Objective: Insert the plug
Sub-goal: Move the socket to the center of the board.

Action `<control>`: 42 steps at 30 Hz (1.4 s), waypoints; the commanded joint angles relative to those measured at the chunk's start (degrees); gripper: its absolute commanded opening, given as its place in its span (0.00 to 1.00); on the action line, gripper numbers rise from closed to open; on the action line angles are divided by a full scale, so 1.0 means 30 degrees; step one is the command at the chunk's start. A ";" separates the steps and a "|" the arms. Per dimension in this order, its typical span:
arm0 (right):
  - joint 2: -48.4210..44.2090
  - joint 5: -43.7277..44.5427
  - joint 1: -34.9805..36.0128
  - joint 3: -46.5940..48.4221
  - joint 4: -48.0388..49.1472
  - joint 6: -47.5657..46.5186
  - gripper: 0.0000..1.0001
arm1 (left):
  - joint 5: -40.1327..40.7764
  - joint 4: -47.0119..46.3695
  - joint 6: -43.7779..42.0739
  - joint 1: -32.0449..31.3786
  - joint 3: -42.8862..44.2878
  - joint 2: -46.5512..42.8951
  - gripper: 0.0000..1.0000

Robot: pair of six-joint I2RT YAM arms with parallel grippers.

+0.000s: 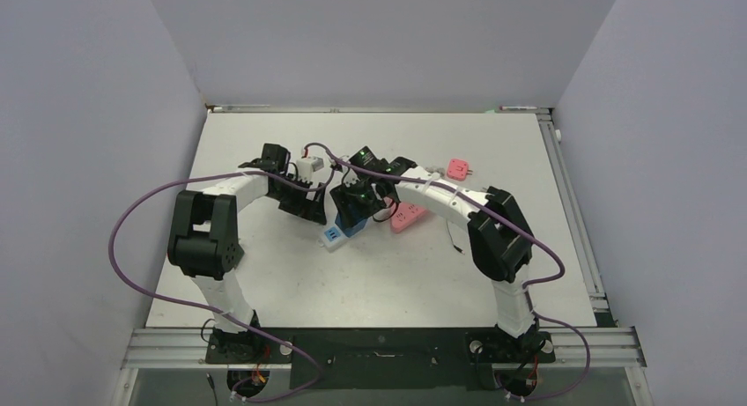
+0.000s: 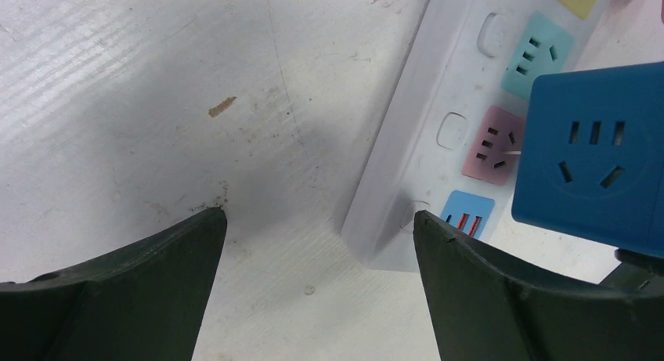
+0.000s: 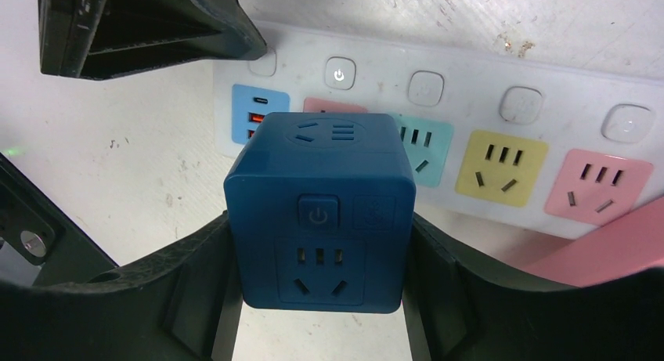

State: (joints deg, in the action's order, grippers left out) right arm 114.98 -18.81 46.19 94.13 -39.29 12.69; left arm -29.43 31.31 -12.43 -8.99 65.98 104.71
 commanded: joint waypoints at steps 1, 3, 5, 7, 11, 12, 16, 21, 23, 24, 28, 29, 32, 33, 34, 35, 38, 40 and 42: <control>-0.1096 -0.0748 0.0103 -0.0504 0.1606 0.0372 0.05 | -0.1854 0.1433 -0.1003 0.0021 -0.0349 0.0046 0.81; -0.1615 -0.0636 0.0044 -0.1095 0.1814 0.0348 0.05 | -0.3059 0.2340 -0.1946 0.0034 -0.0148 0.0344 0.69; -0.2216 -0.0587 -0.0039 -0.1871 0.2094 0.0377 0.05 | -0.3904 0.3183 -0.2700 0.0033 0.0082 0.0694 0.60; -0.2871 -0.0515 -0.0114 -0.2695 0.2468 0.0373 0.05 | -0.4555 0.3763 -0.3118 0.0068 0.0210 0.0960 0.54; -0.3940 -0.0704 -0.0299 -0.4284 0.3437 0.0421 0.05 | -0.5507 0.4458 -0.3835 0.0182 0.0174 0.1053 0.45; -0.4152 -0.0755 -0.0349 -0.4632 0.3731 0.0399 0.05 | -0.5841 0.4577 -0.3978 0.0185 0.0115 0.1006 0.43; -0.5258 -0.1657 -0.1080 -0.6046 0.4984 0.0478 0.05 | -0.6956 0.5283 -0.5031 0.0259 -0.0087 0.0639 0.41; -0.5572 -0.3725 -0.2314 -0.6326 0.5869 0.0089 0.05 | -0.8217 0.6501 -0.6575 0.0262 -0.0075 0.0298 0.41; -0.5582 -0.3948 -0.2262 -0.6181 0.6260 -0.0351 0.05 | -0.8294 0.6503 -0.6649 0.0248 -0.0209 0.0246 0.41; -0.5552 -0.3877 -0.2159 -0.6008 0.6316 -0.0533 0.05 | -0.8321 0.6472 -0.6655 0.0285 -0.0266 0.0228 0.41; -0.5132 -0.2975 -0.1272 -0.5030 0.5718 -0.1873 0.05 | -0.8634 0.6446 -0.6813 0.0438 -0.0508 0.0229 0.42; -0.4898 -0.2610 -0.1006 -0.4722 0.5340 -0.2063 0.05 | -0.8733 0.6436 -0.6837 0.0470 -0.0512 0.0251 0.42; -0.4184 -0.1708 -0.0314 -0.3907 0.4411 -0.2266 0.05 | -0.8820 0.6951 -0.7035 0.0781 -0.0002 0.0327 0.42; -0.4095 -0.1393 -0.0120 -0.3864 0.4430 -0.2204 0.05 | -0.8837 0.7140 -0.7037 0.0952 0.0302 0.0329 0.43; -0.4066 -0.1130 0.0006 -0.3866 0.4498 -0.2094 0.05 | -0.8810 0.7328 -0.6986 0.1149 0.0614 0.0297 0.47; -0.4014 -0.0962 0.0103 -0.3866 0.4518 -0.2036 0.05 | -0.8755 0.7417 -0.6888 0.1350 0.0921 0.0219 0.52; -0.3756 -0.0703 0.0190 -0.3815 0.4287 -0.1867 0.05 | -0.7997 0.6725 -0.5741 0.1725 0.1323 -0.0317 0.69; -0.3651 -0.0503 0.0212 -0.3833 0.4102 -0.1864 0.05 | -0.7141 0.5746 -0.4708 0.1767 0.1262 -0.0814 1.00; -0.3519 -0.0237 0.0192 -0.3793 0.3923 -0.1923 0.05 | -0.6629 0.5058 -0.3859 0.1836 0.1145 -0.1120 0.96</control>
State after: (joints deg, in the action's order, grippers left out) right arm 102.76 -22.41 47.24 80.38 -27.33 7.73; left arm -51.44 50.50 -28.75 -3.92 67.57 105.93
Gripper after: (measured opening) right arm 0.614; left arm 0.954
